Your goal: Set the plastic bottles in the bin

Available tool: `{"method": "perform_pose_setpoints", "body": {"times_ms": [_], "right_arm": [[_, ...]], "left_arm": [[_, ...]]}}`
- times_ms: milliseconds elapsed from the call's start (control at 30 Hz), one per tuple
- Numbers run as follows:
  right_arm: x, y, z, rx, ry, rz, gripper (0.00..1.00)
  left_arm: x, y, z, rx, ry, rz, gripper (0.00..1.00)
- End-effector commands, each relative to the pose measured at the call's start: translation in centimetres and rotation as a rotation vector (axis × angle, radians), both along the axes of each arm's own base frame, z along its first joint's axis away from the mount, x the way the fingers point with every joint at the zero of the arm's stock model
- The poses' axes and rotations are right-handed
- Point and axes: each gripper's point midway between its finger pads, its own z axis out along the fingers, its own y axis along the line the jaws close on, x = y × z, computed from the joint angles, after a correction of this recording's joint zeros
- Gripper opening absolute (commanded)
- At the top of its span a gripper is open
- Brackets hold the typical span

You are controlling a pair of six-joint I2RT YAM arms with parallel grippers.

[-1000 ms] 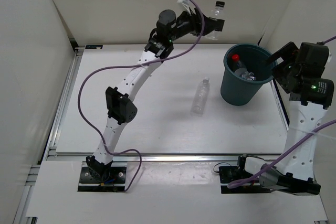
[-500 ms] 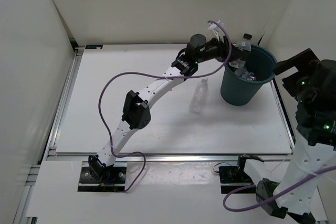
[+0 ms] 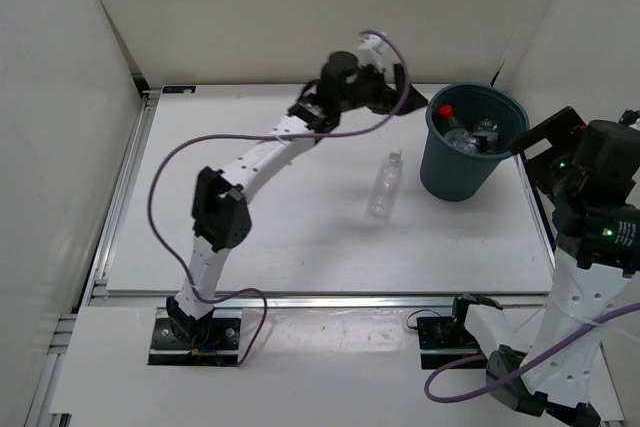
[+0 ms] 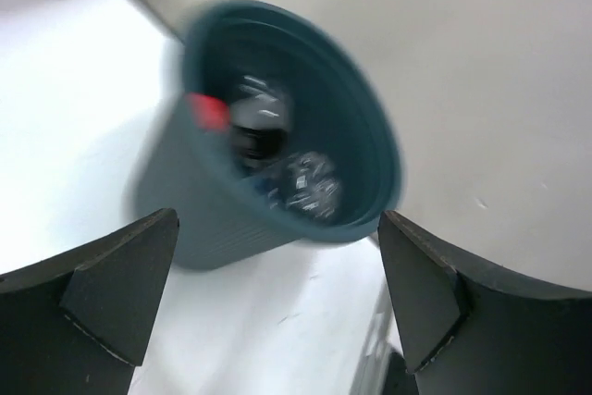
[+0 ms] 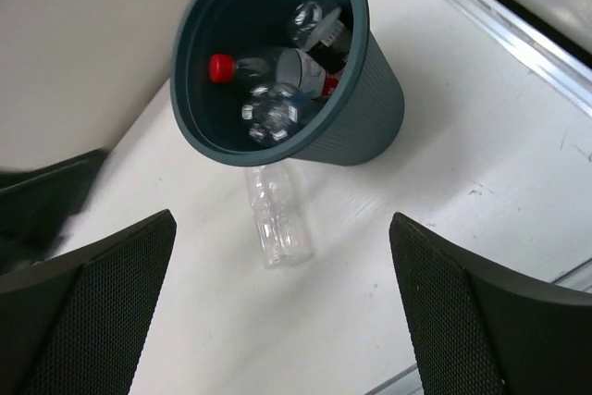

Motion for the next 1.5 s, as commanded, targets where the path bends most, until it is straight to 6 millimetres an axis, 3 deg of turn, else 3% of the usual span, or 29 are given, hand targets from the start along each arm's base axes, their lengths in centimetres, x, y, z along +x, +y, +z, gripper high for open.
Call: {"method": "perform_pose_setpoints", "body": {"times_ms": [0,100,133,167,233,333,367,467,533,600,767,933,1233,1367,1467], "right_arm": [[1.0,0.1,-0.3,0.02,-0.024,0.009,1.0],[1.5,0.3,-1.8,0.052,-0.003,0.007,1.0],[1.5,0.4,-2.3,0.063,0.008,0.002,1.0],[1.5,0.5,-2.3,0.066,-0.003,0.01,1.0],[1.5,0.5,-2.8,0.066,0.0,0.01,1.0],[1.6,0.7,-3.2,0.073,0.011,0.018,1.0],[1.6,0.7,-3.2,0.073,0.011,0.018,1.0],[1.6,0.4,-3.3,0.05,0.017,0.016,1.0],[1.5,0.2,-3.3,0.037,0.02,0.013,1.0],[1.2,0.0,-1.9,0.001,-0.011,0.016,1.0],[1.0,-0.1,-0.7,-0.035,-0.027,0.031,1.0],[1.3,-0.2,-0.5,-0.05,-0.016,0.039,1.0],[0.7,0.0,-0.4,-0.054,-0.015,0.052,1.0],[0.2,-0.7,-0.7,-0.071,-0.001,0.01,1.0],[0.1,-0.9,-0.7,-0.077,0.001,-0.001,1.0]], "left_arm": [[2.5,10.5,7.3,-0.007,-0.116,0.195,1.0],[1.4,12.6,1.5,0.078,-0.005,0.165,1.0],[0.4,12.4,-0.2,0.096,0.028,0.12,1.0],[-0.4,12.7,-3.5,0.138,0.091,0.101,1.0],[-1.8,11.6,-6.7,0.186,0.126,0.056,1.0],[-4.0,9.3,-9.3,0.215,0.146,-0.062,1.0],[-4.1,8.7,-11.0,0.234,0.171,-0.073,1.0],[-5.3,7.2,-13.5,0.261,0.208,-0.119,1.0],[-5.8,7.0,-15.2,0.286,0.239,-0.13,1.0],[-6.0,7.6,-17.6,0.324,0.277,-0.109,1.0],[-5.1,8.0,-20.5,0.374,0.308,-0.083,1.0],[-3.2,6.2,-22.5,0.38,0.337,-0.095,1.0],[-2.4,3.7,-26.9,0.386,0.468,-0.13,1.0],[-2.8,3.7,-26.7,0.359,0.512,-0.161,0.98],[-2.8,4.0,-25.2,0.334,0.517,-0.17,0.79]]}}
